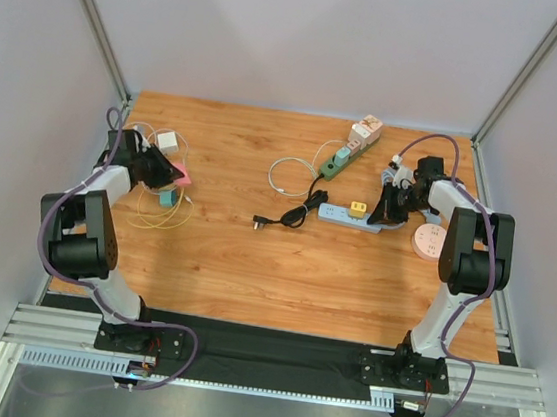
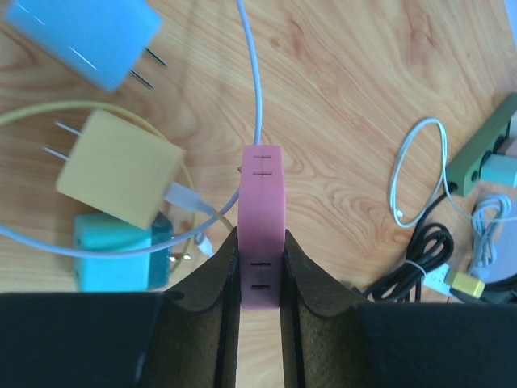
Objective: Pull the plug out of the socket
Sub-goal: Place the plug at the center of the board.
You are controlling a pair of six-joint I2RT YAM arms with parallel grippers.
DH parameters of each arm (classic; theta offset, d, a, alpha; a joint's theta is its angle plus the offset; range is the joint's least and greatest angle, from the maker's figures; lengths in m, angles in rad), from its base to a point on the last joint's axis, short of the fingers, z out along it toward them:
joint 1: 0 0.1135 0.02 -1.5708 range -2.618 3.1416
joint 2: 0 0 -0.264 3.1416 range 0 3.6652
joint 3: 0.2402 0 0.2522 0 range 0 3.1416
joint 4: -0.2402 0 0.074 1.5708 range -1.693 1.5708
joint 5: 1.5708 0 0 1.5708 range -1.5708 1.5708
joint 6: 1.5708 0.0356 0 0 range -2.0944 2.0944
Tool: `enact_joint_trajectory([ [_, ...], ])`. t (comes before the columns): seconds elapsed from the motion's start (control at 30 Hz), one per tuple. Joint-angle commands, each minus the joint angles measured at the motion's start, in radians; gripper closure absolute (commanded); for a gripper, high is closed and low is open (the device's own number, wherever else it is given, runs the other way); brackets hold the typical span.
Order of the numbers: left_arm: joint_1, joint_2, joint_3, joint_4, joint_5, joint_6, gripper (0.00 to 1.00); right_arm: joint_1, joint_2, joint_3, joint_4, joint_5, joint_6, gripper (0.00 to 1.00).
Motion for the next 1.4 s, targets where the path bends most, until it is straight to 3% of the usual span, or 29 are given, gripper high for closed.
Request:
enact_joint_trajectory([
  [0.0, 0.025, 0.035, 0.071, -0.018, -0.017, 0.045, 0.93, -0.004, -0.038, -0.002, 0.03, -0.005, -0.02, 1.0],
  [0.27, 0.039, 0.146, 0.163, -0.097, -0.02, 0.106, 0.81, -0.004, -0.035, -0.002, 0.03, -0.004, -0.019, 1.0],
  [0.43, 0.039, 0.147, 0.175, -0.112, -0.04, 0.125, 0.63, -0.004, -0.035, -0.001, 0.03, -0.005, -0.017, 1.0],
  [0.63, 0.039, 0.088, 0.196, -0.16, -0.071, 0.18, 0.45, -0.002, -0.043, -0.002, 0.029, -0.008, -0.019, 1.0],
  [0.67, 0.041, 0.078, 0.196, -0.17, -0.076, 0.186, 0.36, -0.002, -0.043, -0.002, 0.03, -0.011, -0.017, 1.0],
  [0.73, 0.039, 0.046, 0.198, -0.178, -0.088, 0.2, 0.3, -0.002, -0.043, -0.001, 0.029, -0.013, -0.019, 1.0],
  [0.93, 0.039, -0.061, 0.187, -0.201, -0.111, 0.229, 0.25, -0.002, -0.048, -0.002, 0.029, -0.017, -0.019, 1.0],
  [0.97, 0.041, -0.079, 0.183, -0.198, -0.111, 0.231, 0.13, -0.004, -0.048, -0.002, 0.027, -0.016, -0.017, 1.0],
  [1.03, 0.039, -0.13, 0.173, -0.195, -0.097, 0.237, 0.01, -0.004, -0.049, -0.001, 0.029, -0.017, -0.019, 1.0],
  [1.37, 0.038, -0.352, 0.117, -0.161, 0.087, 0.22, 0.0, -0.004, -0.051, -0.002, 0.027, -0.022, -0.022, 1.0],
])
